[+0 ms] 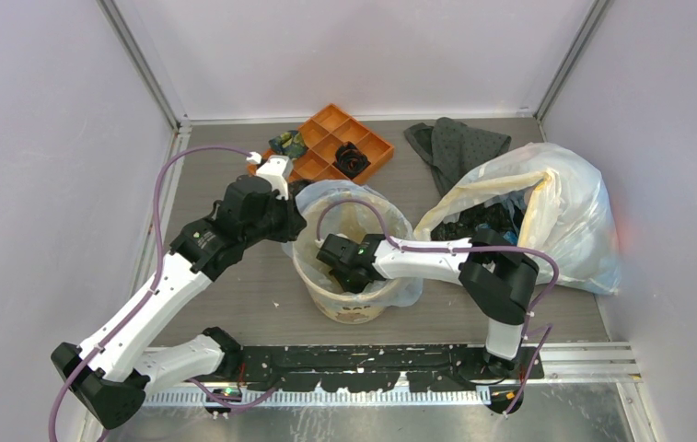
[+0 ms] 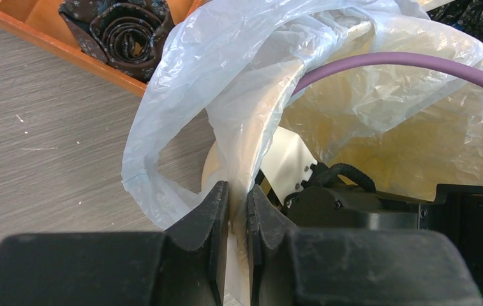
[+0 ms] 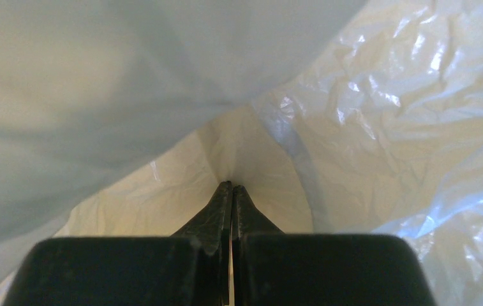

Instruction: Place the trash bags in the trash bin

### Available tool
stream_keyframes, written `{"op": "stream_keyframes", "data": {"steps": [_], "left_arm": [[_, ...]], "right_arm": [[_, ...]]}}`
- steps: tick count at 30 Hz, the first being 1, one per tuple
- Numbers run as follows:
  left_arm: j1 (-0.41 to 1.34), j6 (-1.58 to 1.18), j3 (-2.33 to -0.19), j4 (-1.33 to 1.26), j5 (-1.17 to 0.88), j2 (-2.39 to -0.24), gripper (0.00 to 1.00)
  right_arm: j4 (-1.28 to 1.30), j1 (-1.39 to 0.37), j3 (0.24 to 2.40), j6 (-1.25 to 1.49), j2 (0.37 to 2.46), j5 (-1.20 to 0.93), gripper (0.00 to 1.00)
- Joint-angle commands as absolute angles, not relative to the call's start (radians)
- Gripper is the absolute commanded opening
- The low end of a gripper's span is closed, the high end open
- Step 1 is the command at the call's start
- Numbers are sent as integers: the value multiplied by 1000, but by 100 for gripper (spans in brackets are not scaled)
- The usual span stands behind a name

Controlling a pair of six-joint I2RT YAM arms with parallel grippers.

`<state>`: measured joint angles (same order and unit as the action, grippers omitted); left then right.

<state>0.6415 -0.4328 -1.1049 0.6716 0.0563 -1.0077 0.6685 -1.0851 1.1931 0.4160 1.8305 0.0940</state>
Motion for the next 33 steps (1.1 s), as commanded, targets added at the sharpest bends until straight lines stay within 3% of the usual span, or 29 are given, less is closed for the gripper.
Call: {"op": "stream_keyframes", "data": {"steps": [1,33], "left_arm": [[645,-424,-1142,627,56,-983,3],[646,-425,-1145,628,31,-982,1]], "right_arm": [[633,-1083,1172,422,1862,95,1],[748,-1083,1296,462,1670,193,1]]}}
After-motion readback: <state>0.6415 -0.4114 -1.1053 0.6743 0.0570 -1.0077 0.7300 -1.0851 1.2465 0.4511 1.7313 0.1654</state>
